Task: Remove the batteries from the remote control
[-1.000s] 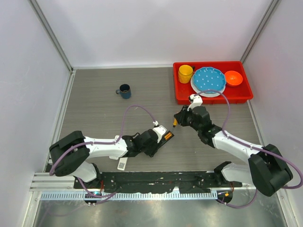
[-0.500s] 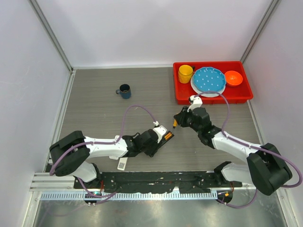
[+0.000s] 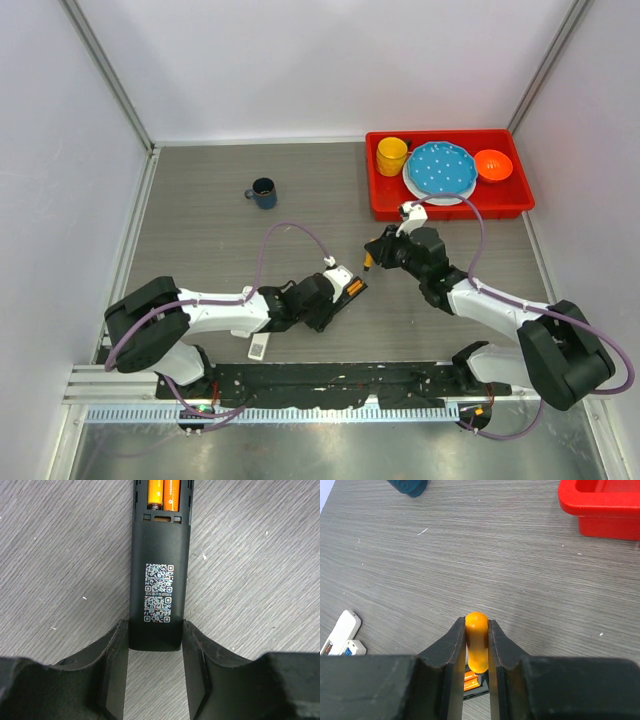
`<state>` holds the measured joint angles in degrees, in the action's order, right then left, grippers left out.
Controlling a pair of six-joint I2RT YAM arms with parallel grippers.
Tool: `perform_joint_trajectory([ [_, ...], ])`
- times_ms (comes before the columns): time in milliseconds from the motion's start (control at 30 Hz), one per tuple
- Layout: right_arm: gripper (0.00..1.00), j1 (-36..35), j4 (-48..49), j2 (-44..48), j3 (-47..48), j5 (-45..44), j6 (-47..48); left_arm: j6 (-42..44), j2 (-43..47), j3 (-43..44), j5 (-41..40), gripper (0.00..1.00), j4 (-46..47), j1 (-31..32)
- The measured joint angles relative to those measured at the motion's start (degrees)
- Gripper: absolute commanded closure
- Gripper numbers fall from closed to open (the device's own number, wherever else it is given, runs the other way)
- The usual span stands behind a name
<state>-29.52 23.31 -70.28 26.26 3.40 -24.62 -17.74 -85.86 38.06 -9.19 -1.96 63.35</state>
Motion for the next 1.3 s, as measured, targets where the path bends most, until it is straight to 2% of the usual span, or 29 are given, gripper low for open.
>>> perform_joint_trajectory([
  [167, 0.99, 0.1, 0.3, 0.3, -0.1, 0.9, -0.1, 0.0, 0.0, 0.0, 0.0, 0.83, 0.0, 0.0],
  [400, 0.99, 0.1, -0.7, 2.1, -0.2, 1.7, -0.7, 0.2, 0.0, 0.1, -0.1, 0.99, -0.3, 0.0],
  [667, 0.99, 0.1, -2.1, 4.6, -0.2, 2.3, -1.2, 0.2, -0.3, 0.5, -0.1, 1.0, -0.9, 0.0],
  [967, 0.98, -1.3, -4.2, 5.2, -0.2, 10.7, -6.8, 0.1, -1.1, 1.1, -0.2, 1.0, -0.6, 0.0],
  [1300, 0.98, -1.3, -5.0, 6.1, -0.2, 8.0, -7.1, 0.2, -1.2, 1.2, -0.2, 1.0, -0.6, 0.0],
])
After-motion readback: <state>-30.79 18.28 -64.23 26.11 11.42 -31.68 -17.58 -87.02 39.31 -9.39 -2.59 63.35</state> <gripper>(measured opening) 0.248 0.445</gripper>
